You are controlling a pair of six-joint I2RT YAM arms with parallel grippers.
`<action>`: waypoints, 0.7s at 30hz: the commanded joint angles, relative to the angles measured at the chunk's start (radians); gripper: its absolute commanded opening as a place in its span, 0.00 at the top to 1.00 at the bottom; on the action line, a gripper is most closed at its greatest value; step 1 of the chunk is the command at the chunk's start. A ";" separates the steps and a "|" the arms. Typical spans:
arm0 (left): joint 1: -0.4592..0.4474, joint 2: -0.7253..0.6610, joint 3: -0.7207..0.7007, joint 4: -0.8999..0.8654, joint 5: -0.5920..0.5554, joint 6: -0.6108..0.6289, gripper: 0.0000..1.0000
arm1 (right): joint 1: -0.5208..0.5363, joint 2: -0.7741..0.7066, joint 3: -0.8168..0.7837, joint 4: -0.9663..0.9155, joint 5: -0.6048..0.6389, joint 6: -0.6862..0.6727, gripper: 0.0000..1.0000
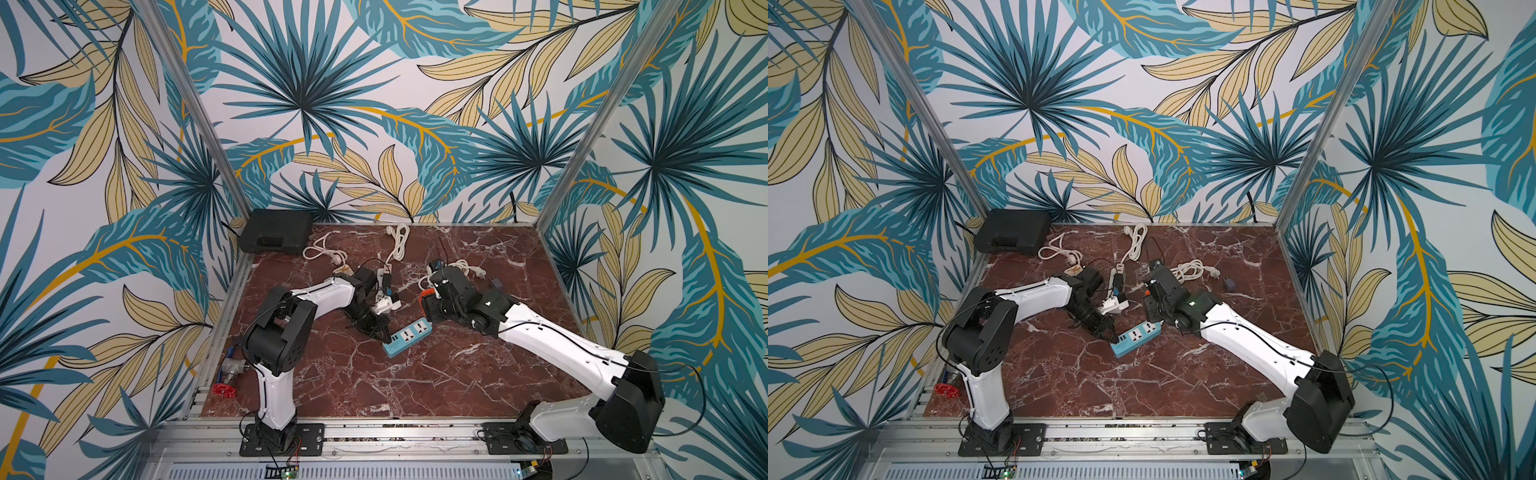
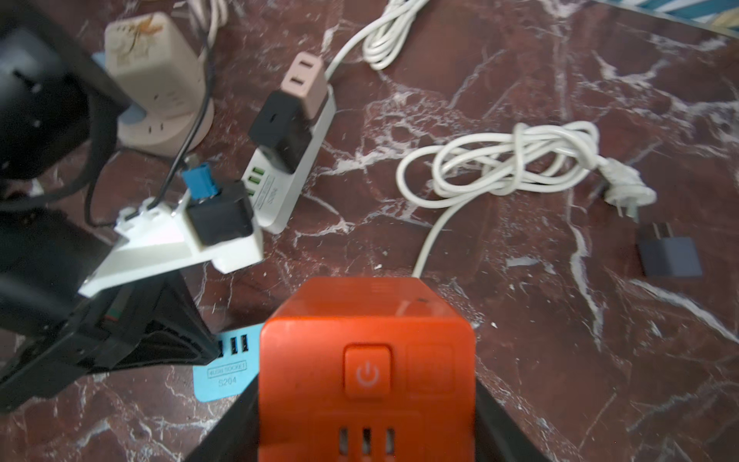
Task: Pull the plug off the socket
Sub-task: Remove the plug from the socket, then place the plug at the center of the board.
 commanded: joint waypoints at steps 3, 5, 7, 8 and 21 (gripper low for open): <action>0.000 0.054 -0.018 0.037 -0.167 0.014 1.00 | -0.147 -0.089 -0.098 -0.009 0.055 0.136 1.00; 0.000 0.053 -0.020 0.038 -0.169 0.014 1.00 | -0.206 -0.091 -0.085 -0.050 0.044 0.145 1.00; 0.001 0.053 -0.021 0.039 -0.169 0.014 1.00 | -0.255 -0.061 -0.029 -0.137 0.065 0.131 1.00; 0.001 0.053 -0.021 0.040 -0.169 0.015 1.00 | -0.278 -0.032 0.015 -0.194 0.078 0.116 1.00; 0.004 0.053 -0.022 0.042 -0.167 0.014 1.00 | -0.433 0.229 0.399 -0.430 0.011 0.029 1.00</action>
